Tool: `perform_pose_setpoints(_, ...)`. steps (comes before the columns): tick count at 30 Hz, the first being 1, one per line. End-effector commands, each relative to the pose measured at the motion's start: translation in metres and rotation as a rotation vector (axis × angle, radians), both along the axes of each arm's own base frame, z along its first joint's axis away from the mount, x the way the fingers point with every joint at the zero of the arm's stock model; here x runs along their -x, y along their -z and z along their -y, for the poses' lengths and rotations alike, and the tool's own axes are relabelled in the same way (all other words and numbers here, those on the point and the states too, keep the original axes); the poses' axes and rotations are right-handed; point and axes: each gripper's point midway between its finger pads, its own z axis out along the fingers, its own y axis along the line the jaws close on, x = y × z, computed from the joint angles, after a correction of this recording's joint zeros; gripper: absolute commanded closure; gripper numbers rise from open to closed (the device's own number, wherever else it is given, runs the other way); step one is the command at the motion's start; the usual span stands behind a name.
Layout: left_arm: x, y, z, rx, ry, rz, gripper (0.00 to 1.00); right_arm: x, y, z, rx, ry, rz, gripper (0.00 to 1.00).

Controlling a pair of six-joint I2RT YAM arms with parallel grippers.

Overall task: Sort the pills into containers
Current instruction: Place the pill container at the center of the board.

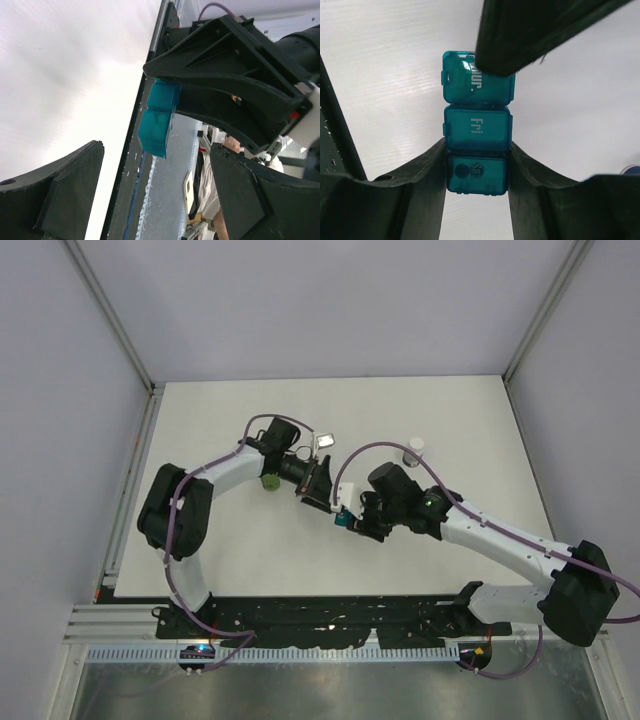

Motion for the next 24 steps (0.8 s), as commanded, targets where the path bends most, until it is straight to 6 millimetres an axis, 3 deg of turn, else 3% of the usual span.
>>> perform_pose_setpoints(1, -0.024, -0.028, -0.018, 0.038, -0.080, 0.086, 0.09, -0.007, 0.006, -0.003, -0.019, -0.015, 0.006, 0.87)
perform_pose_setpoints(9, -0.040, -0.063, -0.038, 0.096, -0.150, 0.161, 0.09, -0.019, 0.028, 0.006, 0.000, -0.009, -0.050, 0.87)
perform_pose_setpoints(15, -0.033, -0.092, -0.044, 0.149, -0.143, 0.232, 0.09, -0.028, 0.057, 0.016, 0.033, -0.002, -0.110, 0.86)
perform_pose_setpoints(24, -0.020, -0.118, -0.052, 0.190, -0.138, 0.295, 0.09, -0.029, 0.090, 0.023, 0.075, -0.009, -0.196, 0.80)
